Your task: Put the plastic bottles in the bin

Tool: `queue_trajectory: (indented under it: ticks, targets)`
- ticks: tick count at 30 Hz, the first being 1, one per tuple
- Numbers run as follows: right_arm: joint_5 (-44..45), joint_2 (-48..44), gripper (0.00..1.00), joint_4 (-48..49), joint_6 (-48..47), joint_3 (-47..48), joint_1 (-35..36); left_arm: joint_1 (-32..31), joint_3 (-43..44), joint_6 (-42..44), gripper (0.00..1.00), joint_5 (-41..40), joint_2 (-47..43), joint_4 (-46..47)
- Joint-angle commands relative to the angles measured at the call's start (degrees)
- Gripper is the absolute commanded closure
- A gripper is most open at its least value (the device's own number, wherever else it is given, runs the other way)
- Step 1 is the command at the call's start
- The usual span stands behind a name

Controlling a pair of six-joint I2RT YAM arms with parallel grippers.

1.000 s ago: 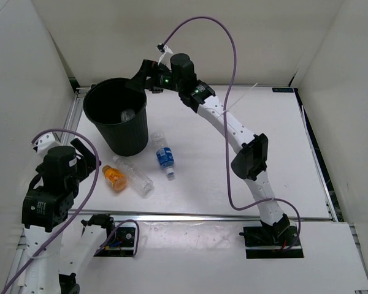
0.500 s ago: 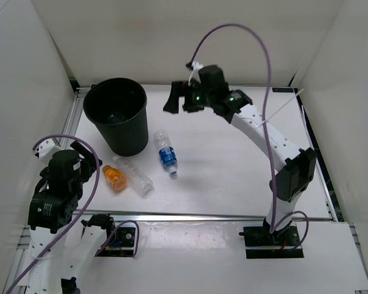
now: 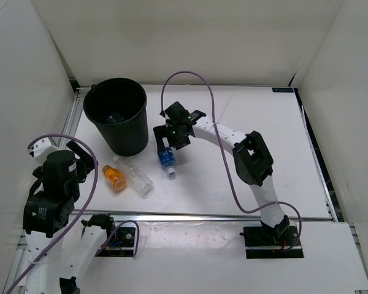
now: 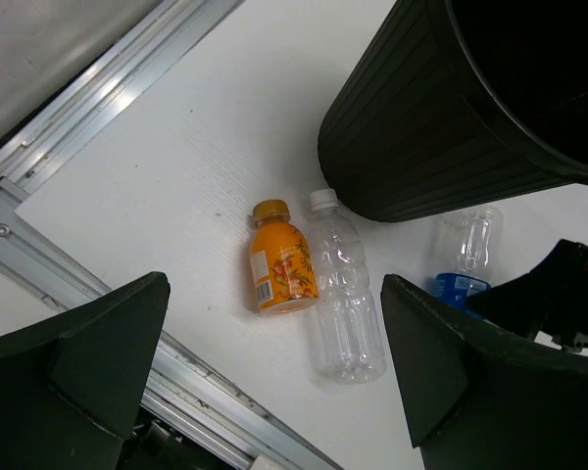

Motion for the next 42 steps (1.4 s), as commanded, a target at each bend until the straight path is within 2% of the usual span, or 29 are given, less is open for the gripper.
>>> queue_trajectory:
  ticks: [1, 7, 11, 13, 14, 15, 18, 19, 21, 22, 25, 29, 33, 38, 42]
  targets:
    - [0.64, 2.15, 0.00, 1.36, -1.14, 6.55, 0.16, -0.21, 3.03, 1.88, 0.00, -2.26, 0.61, -2.18]
    - [0.64, 8.30, 0.00, 1.36, 2.89, 8.84, -0.36, -0.21, 4.70, 2.40, 0.00, -1.73, 1.66, -5.60]
    - [-0.59, 8.84, 0.00, 1.89, 4.57, 4.90, -1.42, -0.21, 5.85, 3.02, 0.00, -1.73, 2.28, -6.75]
    - [-1.21, 8.84, 0.05, 1.89, 4.58, 3.84, -1.94, -0.21, 5.85, 3.55, 0.00, -1.73, 2.28, -6.75]
    - [-1.21, 8.84, 0.08, 1.89, 3.97, 3.05, -1.95, -0.21, 5.85, 3.55, 0.00, -1.73, 2.80, -6.75]
    - [-1.21, 8.32, 0.18, 1.89, 3.96, 3.04, -1.95, -0.21, 5.85, 3.55, 0.00, -1.73, 2.81, -6.75]
    - [-0.42, 5.60, 0.35, 1.89, 4.83, 1.11, -3.17, -0.21, 5.15, 3.55, 0.00, -1.73, 2.81, -5.97]
    - [-0.42, 3.85, 0.43, 1.10, 5.45, 0.59, -3.70, -0.21, 4.62, 3.55, 0.00, -1.73, 2.29, -5.35]
    - [-0.42, 1.48, 0.53, 0.49, 5.46, 0.58, -5.10, -0.21, 4.62, 3.03, 0.00, -1.73, 2.28, -4.65]
    - [-0.42, -0.11, 0.63, 0.48, 6.15, 0.06, -5.11, -0.21, 4.09, 3.02, 0.00, -1.73, 2.28, -3.95]
    - [0.10, -6.97, 0.71, 0.48, 7.38, 0.58, -6.43, -0.21, 4.09, 2.50, 0.00, -0.68, 1.76, -3.24]
    - [0.11, -13.48, 0.73, 1.62, 8.09, 8.56, -6.43, -0.21, 2.95, 2.50, 0.00, -0.07, 1.75, -1.57]
    - [-1.64, -14.10, 0.76, 9.32, 10.63, 21.28, -6.43, -0.21, 2.33, 4.51, 0.00, 2.22, 1.75, -1.57]
    - [-4.02, -7.70, 0.74, 20.41, 9.68, 32.38, -4.06, -0.21, 4.26, 6.36, 0.00, 5.90, 2.80, -2.79]
    - [-1.92, -3.48, 0.70, 33.06, 4.76, 33.36, -0.55, -0.21, 6.98, 9.08, 0.00, 8.55, 3.34, -2.80]
